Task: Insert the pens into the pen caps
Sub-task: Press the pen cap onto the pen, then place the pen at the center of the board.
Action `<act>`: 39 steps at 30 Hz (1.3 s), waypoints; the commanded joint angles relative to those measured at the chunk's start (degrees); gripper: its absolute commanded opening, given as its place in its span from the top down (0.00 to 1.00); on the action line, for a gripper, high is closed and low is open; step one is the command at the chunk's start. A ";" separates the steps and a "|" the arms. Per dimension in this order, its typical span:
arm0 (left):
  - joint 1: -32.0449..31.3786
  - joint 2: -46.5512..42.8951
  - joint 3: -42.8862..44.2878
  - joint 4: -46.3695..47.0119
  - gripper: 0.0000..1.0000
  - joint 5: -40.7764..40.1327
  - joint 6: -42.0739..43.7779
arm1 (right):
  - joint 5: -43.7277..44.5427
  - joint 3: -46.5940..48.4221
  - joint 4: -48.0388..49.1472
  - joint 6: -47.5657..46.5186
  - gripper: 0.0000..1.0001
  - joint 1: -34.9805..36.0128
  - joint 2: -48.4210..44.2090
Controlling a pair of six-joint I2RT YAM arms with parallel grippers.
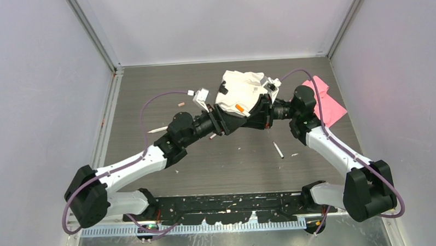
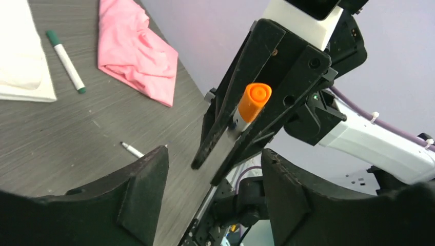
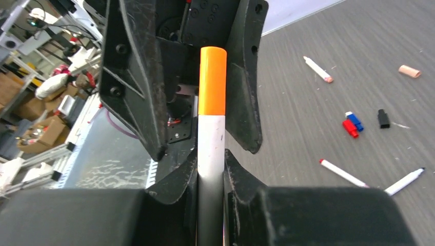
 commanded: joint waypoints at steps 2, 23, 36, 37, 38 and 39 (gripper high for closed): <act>1.18 -8.29 1.41 -8.01 0.21 -2.06 8.83 | 2.37 3.46 -10.16 -13.41 0.99 0.12 -0.29; 1.86 -25.02 -29.31 7.85 0.00 -9.84 27.64 | 67.08 6.92 -23.69 -12.11 0.88 -10.59 15.32; 1.86 -28.56 -30.91 4.08 0.00 -9.00 26.00 | 70.64 14.65 -27.39 -7.30 0.82 -14.88 27.88; 1.86 -29.16 -31.05 3.54 0.00 -8.85 25.42 | 69.94 15.72 -28.47 -6.77 0.80 -14.86 28.73; 1.86 -29.77 -31.17 3.14 0.00 -8.39 24.76 | 69.86 16.80 -29.59 -6.14 0.77 -14.97 29.53; 1.86 -30.38 -31.27 2.61 0.00 -7.86 24.00 | 69.59 17.83 -31.14 -5.89 0.77 -14.95 30.42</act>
